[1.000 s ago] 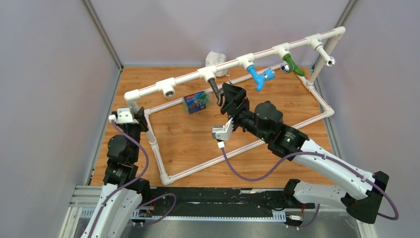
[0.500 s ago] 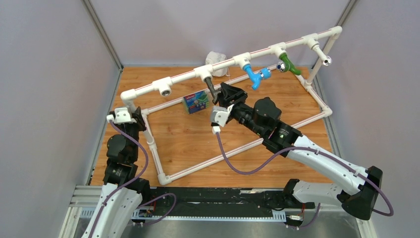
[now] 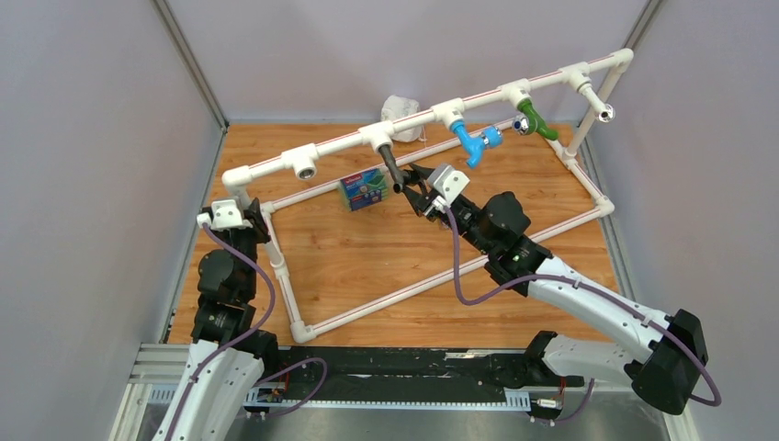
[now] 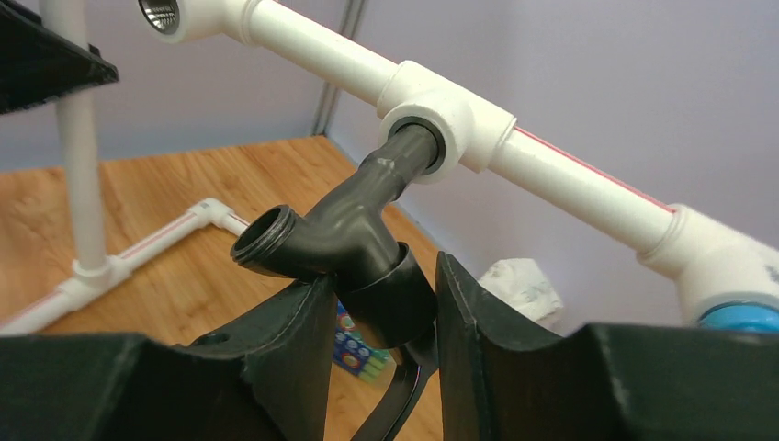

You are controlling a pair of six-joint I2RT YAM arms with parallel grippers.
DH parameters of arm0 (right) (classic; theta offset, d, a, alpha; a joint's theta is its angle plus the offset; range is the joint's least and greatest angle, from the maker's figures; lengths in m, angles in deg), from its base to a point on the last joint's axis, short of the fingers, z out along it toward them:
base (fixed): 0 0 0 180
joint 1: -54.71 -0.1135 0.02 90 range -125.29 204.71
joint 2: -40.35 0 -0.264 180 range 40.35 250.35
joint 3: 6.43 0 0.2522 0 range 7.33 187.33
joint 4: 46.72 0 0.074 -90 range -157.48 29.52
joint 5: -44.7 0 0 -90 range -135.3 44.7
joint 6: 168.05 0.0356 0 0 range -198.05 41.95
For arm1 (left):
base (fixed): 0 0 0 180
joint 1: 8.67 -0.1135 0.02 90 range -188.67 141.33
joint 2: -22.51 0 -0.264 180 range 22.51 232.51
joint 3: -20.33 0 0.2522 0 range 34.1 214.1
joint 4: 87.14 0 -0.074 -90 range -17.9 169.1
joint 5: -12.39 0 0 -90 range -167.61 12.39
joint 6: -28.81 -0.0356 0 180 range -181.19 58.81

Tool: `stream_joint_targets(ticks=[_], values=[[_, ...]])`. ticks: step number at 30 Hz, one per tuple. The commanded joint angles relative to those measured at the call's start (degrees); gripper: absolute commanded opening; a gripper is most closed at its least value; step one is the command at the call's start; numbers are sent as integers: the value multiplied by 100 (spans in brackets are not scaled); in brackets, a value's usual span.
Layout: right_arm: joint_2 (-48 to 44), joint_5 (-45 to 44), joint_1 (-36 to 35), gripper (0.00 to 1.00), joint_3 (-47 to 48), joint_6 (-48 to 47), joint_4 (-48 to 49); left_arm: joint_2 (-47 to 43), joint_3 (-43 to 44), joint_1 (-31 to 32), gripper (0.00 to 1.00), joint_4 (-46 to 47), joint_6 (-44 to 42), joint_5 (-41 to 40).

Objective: Install the water faucets

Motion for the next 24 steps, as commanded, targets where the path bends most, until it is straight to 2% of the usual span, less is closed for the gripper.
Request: stream_joint_targets(ticks=[1,2,4,6,8,10,12,13,18,20,24], values=[[-227,158,162,14,-134,2307,845,-64,83,23,0,98,95,98],[-236,62,180,14,-204,2815,959,-64,74,23,0,107,95,107],[-271,-384,171,25,-380,3686,1213,-72,66,23,0,107,103,107],[-297,-598,180,32,-442,4067,1267,-81,74,23,0,98,103,116],[-341,-467,171,49,-381,3649,1171,-90,74,23,0,98,103,107],[-437,-396,171,66,-258,2736,917,-108,83,23,0,89,103,107],[-604,-256,171,77,-144,1841,627,-134,74,23,0,89,95,90],[-692,93,171,80,-48,1305,382,-134,74,23,0,98,95,90],[-1053,904,162,87,331,-544,-771,-143,74,23,0,98,95,98],[-1114,1080,162,88,349,-817,-868,-143,74,23,0,98,95,98],[-940,1405,119,88,533,-793,-965,-125,74,23,0,89,86,90]])
